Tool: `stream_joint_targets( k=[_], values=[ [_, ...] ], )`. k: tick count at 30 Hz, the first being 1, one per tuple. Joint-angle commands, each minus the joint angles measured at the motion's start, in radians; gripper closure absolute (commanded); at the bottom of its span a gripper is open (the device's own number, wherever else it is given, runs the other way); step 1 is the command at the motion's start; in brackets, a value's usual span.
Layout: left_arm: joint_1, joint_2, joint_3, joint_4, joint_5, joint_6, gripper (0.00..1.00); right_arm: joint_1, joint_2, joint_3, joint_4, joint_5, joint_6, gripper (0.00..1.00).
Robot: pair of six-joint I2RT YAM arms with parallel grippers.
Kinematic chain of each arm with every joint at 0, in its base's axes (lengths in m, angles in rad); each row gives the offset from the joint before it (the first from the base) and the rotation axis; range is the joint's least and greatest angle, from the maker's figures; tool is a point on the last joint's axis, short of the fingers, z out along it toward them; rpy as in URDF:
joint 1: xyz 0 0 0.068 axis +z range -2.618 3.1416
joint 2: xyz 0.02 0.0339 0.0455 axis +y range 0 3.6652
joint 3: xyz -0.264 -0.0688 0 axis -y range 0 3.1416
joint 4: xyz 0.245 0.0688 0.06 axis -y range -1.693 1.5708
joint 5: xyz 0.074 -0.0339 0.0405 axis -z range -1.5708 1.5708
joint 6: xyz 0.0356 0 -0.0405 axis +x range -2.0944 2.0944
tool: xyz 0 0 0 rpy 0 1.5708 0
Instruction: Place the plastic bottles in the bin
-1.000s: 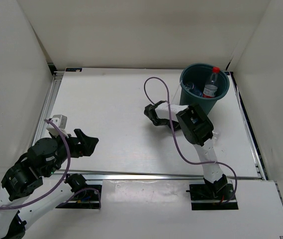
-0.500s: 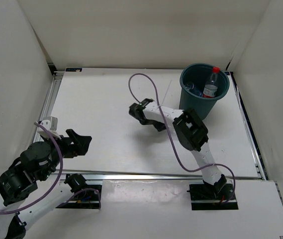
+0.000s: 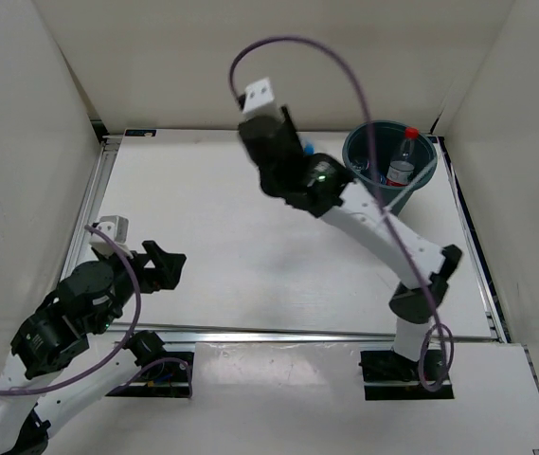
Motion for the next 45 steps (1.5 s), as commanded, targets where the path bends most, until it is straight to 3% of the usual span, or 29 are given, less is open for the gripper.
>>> stream_joint_targets(
  k=[1,4,8,12,15,20,22,23,24,25,26,30,36,45],
  values=[
    [-0.006,0.038,-0.019,0.063,0.036,0.017,0.0,-0.075,-0.082,-0.011,0.526,0.131,-0.377,0.91],
    [-0.006,0.079,-0.019,0.086,0.045,0.017,0.0,-0.204,-0.071,0.095,0.526,0.121,-0.339,0.91],
    [-0.006,0.105,-0.01,0.086,0.054,0.026,0.0,-0.373,-0.102,0.032,0.49,0.004,-0.204,0.9],
    [-0.006,0.105,-0.01,0.086,0.054,0.026,0.0,-0.562,-0.138,0.032,0.321,-0.147,0.086,0.88],
    [-0.006,0.105,-0.01,0.074,0.033,0.005,0.0,-0.657,-0.18,-0.046,0.252,-0.284,0.262,0.87],
    [-0.006,0.084,-0.019,0.063,0.013,-0.032,0.0,-0.726,-0.198,-0.198,0.206,-0.444,0.336,0.76],
    [-0.006,0.084,-0.028,0.063,0.013,-0.032,0.0,-0.739,-0.189,-0.218,0.183,-0.469,0.359,0.65],
    [-0.006,0.084,-0.028,0.063,0.013,-0.032,0.0,-0.739,-0.189,-0.218,0.161,-0.483,0.359,0.48],
    [-0.006,0.084,-0.028,0.063,0.004,-0.032,0.0,-0.739,-0.18,-0.207,0.144,-0.472,0.349,0.17],
    [-0.006,0.084,-0.041,0.063,0.004,-0.032,0.0,-0.739,-0.18,-0.195,0.122,-0.449,0.365,0.06],
    [-0.006,0.084,-0.053,0.063,0.004,-0.041,0.0,-0.739,-0.18,-0.186,0.08,-0.434,0.376,0.0],
    [-0.006,0.084,-0.094,0.1,0.017,-0.041,0.0,-0.739,-0.189,-0.175,-0.007,-0.467,0.437,0.0],
    [-0.006,0.093,-0.114,0.122,0.016,-0.032,0.0,-0.832,-0.217,-0.068,-0.061,-0.647,0.457,0.0],
    [-0.006,0.093,-0.105,0.112,-0.188,-0.023,0.0,-1.001,-0.272,-0.153,-0.129,-0.951,0.486,0.0]
  ],
)
